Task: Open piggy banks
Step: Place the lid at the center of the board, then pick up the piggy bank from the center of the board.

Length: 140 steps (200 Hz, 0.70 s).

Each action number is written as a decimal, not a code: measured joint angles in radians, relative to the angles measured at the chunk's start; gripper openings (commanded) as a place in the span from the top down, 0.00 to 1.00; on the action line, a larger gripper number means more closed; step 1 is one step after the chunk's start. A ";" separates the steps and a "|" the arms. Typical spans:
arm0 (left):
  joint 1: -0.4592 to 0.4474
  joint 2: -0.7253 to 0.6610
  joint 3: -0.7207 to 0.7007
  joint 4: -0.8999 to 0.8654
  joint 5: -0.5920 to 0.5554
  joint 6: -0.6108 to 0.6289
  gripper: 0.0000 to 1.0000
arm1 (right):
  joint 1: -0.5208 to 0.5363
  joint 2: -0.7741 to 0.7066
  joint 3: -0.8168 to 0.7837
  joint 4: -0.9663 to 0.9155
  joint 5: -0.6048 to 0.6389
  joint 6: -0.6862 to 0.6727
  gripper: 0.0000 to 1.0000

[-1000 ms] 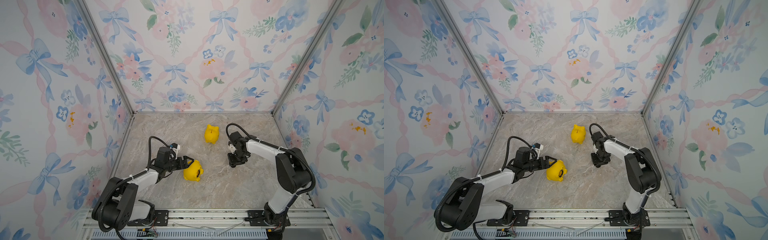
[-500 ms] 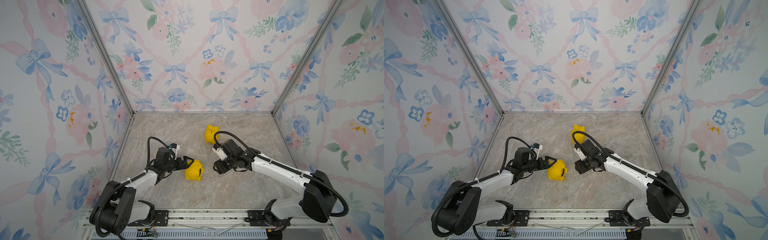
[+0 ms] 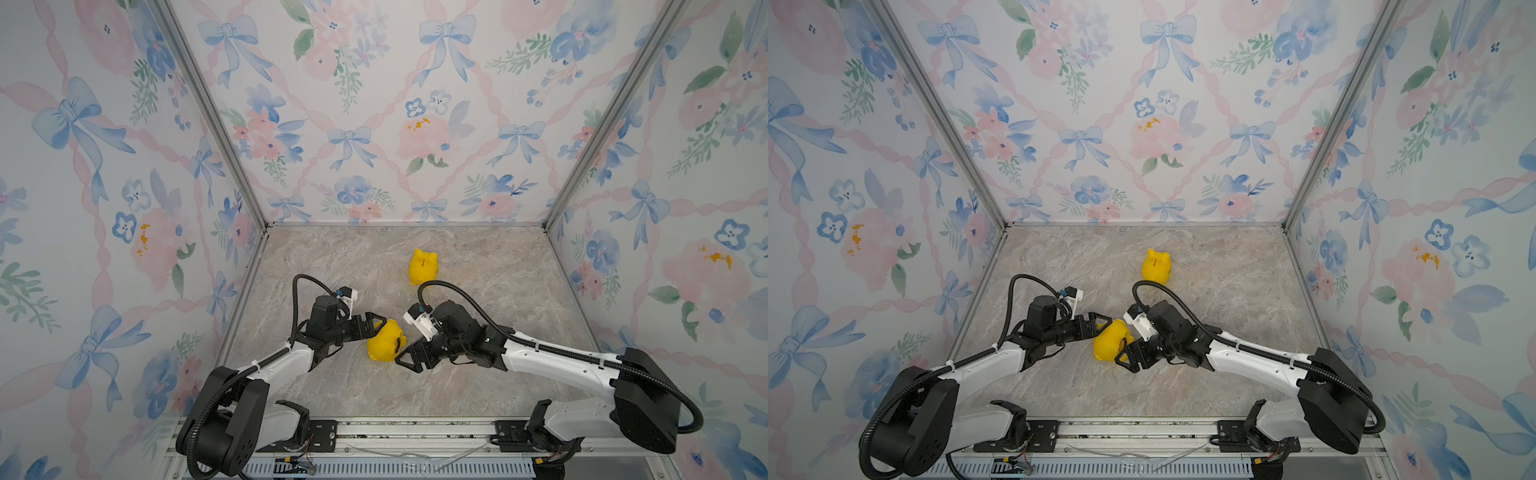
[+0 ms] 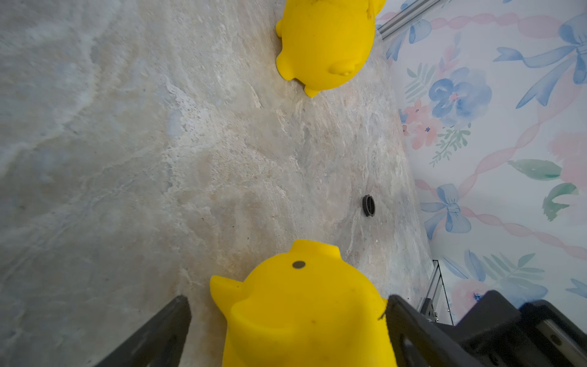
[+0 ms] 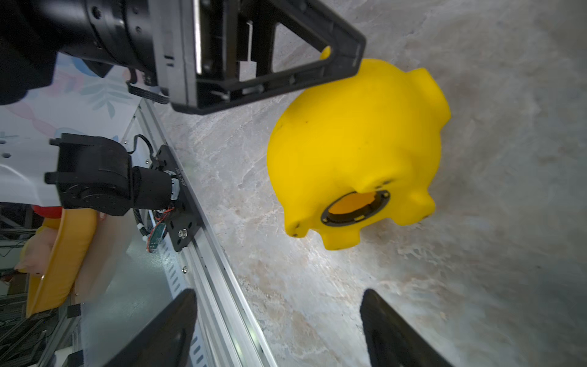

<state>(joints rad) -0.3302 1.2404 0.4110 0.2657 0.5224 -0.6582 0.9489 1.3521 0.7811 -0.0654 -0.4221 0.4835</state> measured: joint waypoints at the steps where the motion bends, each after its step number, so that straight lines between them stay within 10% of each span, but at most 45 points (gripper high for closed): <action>1: 0.000 0.000 0.000 0.000 0.000 0.000 0.02 | 0.002 0.001 0.000 0.006 -0.002 0.002 0.16; 140: 0.070 -0.060 -0.013 -0.050 -0.053 -0.027 0.02 | 0.011 0.180 -0.077 0.403 0.000 0.191 0.15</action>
<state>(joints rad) -0.2600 1.1805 0.3977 0.2153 0.4694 -0.6853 0.9596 1.5326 0.7036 0.3378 -0.4221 0.6743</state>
